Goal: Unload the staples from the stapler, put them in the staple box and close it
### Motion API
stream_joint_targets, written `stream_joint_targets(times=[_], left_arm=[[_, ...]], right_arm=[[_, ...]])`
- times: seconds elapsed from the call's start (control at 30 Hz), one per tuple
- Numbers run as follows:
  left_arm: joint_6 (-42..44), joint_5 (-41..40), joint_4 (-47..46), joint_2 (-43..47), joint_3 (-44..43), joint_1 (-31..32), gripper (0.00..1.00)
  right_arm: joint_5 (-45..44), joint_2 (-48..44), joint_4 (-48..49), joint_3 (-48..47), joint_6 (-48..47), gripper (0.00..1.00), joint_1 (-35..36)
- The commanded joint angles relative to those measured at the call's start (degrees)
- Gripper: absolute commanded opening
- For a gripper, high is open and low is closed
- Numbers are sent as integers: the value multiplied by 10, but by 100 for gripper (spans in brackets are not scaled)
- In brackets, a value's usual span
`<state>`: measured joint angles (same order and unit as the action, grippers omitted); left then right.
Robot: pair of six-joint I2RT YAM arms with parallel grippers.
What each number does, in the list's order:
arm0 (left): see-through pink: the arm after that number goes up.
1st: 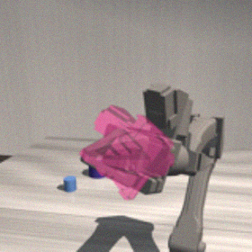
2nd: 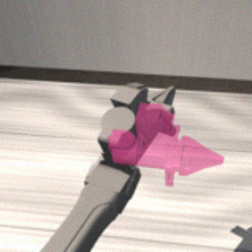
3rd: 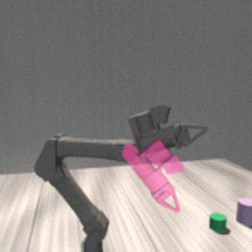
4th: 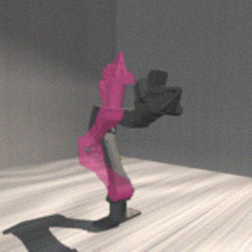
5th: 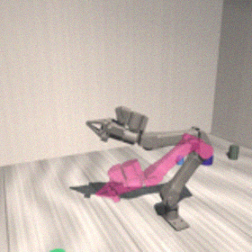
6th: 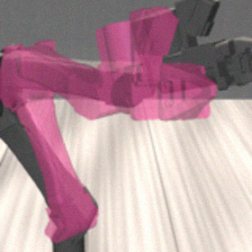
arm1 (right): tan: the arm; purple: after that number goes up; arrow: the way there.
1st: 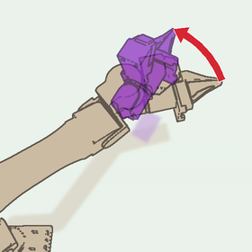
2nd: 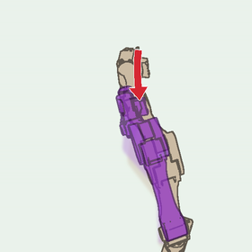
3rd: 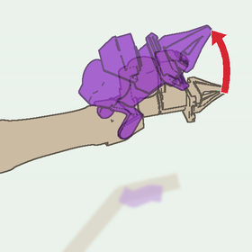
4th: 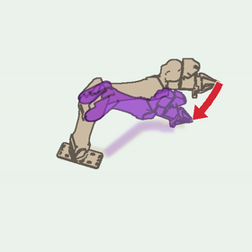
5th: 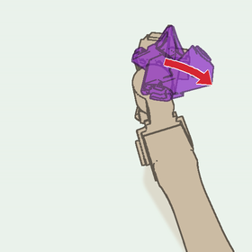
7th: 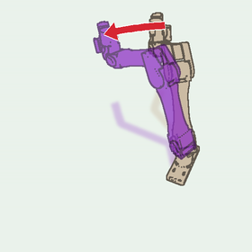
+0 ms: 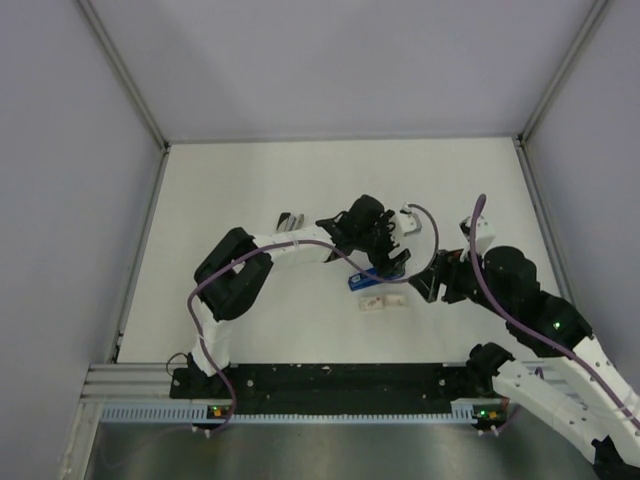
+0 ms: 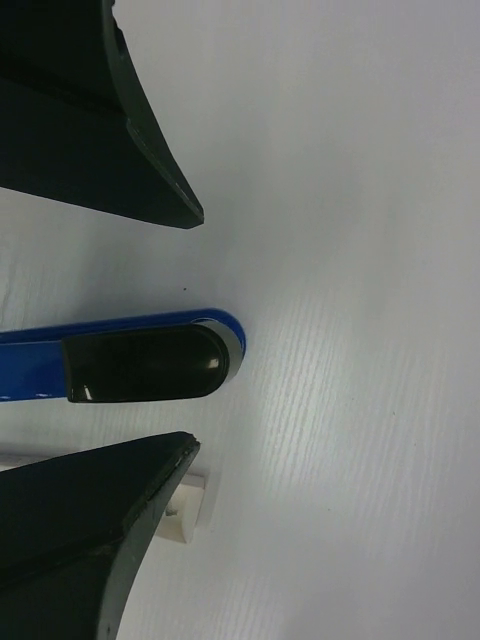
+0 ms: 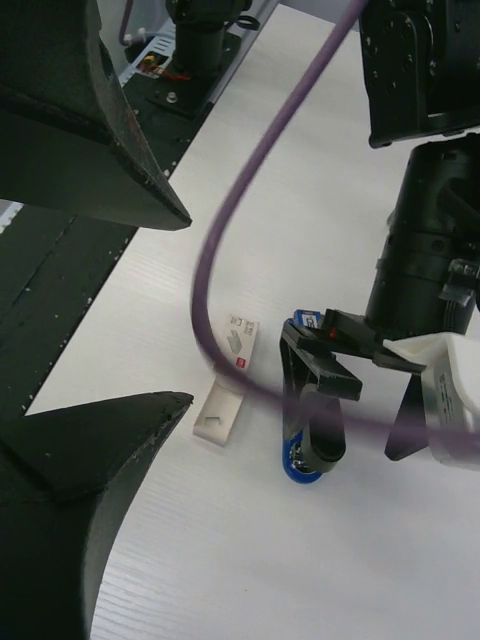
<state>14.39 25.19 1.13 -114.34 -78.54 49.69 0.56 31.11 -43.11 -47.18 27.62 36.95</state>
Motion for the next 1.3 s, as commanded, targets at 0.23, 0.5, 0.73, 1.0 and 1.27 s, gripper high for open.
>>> stream_joint_targets(times=[0.23,0.5,0.73,1.0,1.27], left_arm=[[5,-15,41,-40,-43,8,74],[9,-21,45,-27,-35,8,32],[16,-30,48,1,-24,7,0],[-23,-21,81,106,-14,1,0],[-117,69,70,207,31,-28,0]], right_arm=[[15,-11,22,17,-7,67,0],[10,-19,22,17,0,67,0],[5,-25,21,-6,5,67,0],[-35,-11,10,-62,-22,70,0],[-85,43,11,-101,-25,70,0]])
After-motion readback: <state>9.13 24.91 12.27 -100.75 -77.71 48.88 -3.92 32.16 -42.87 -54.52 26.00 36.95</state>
